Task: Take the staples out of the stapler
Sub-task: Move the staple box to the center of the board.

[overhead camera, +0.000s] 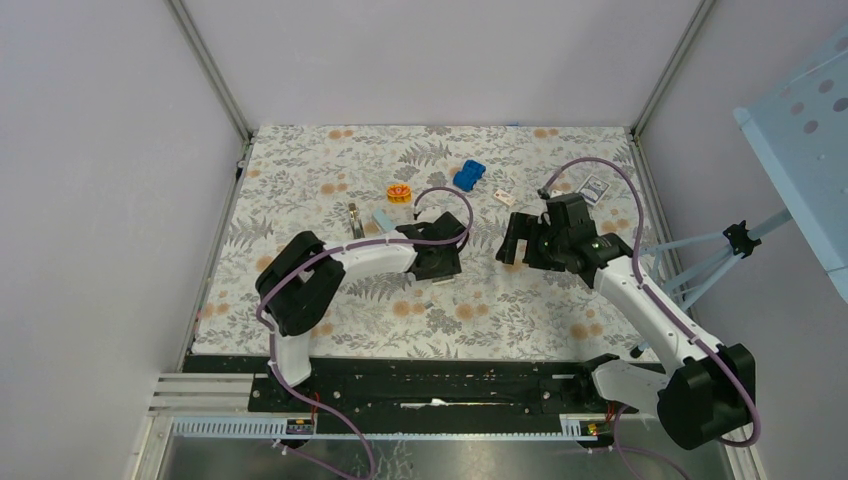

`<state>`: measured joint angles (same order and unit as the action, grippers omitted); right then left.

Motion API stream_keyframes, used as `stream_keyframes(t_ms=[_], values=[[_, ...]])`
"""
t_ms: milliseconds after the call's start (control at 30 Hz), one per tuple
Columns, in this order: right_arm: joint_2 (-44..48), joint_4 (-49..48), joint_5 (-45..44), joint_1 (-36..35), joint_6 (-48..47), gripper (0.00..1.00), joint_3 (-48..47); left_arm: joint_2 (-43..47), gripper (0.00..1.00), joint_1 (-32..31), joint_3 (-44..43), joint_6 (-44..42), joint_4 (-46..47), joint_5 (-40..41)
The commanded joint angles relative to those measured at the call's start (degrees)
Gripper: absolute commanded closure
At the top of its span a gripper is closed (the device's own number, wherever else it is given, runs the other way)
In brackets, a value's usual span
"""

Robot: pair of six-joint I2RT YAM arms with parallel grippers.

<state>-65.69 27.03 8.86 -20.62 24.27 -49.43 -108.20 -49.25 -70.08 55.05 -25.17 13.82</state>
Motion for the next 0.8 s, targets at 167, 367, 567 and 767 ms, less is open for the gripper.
stream_keyframes(t_ms=[167, 367, 567, 767], values=[[3.05, 0.74, -3.11, 0.06, 0.82, 0.00, 1.26, -2.06, 0.28, -1.20, -1.59, 3.01, -2.99, -0.59], [4.25, 1.25, -5.36, 0.06, 1.13, 0.00, 1.55, 0.18, 0.18, -1.15, -3.63, 1.36, -4.06, 0.69], [4.36, 3.82, -8.29, 0.08, 3.49, 0.00, 0.81, 6.37, 0.11, -1.23, -3.25, -1.59, -4.62, 4.43], [3.56, 6.99, -9.82, 0.06, 4.81, 0.00, -0.32, 15.47, 0.03, -1.13, 4.84, -2.17, -4.61, 7.42]])
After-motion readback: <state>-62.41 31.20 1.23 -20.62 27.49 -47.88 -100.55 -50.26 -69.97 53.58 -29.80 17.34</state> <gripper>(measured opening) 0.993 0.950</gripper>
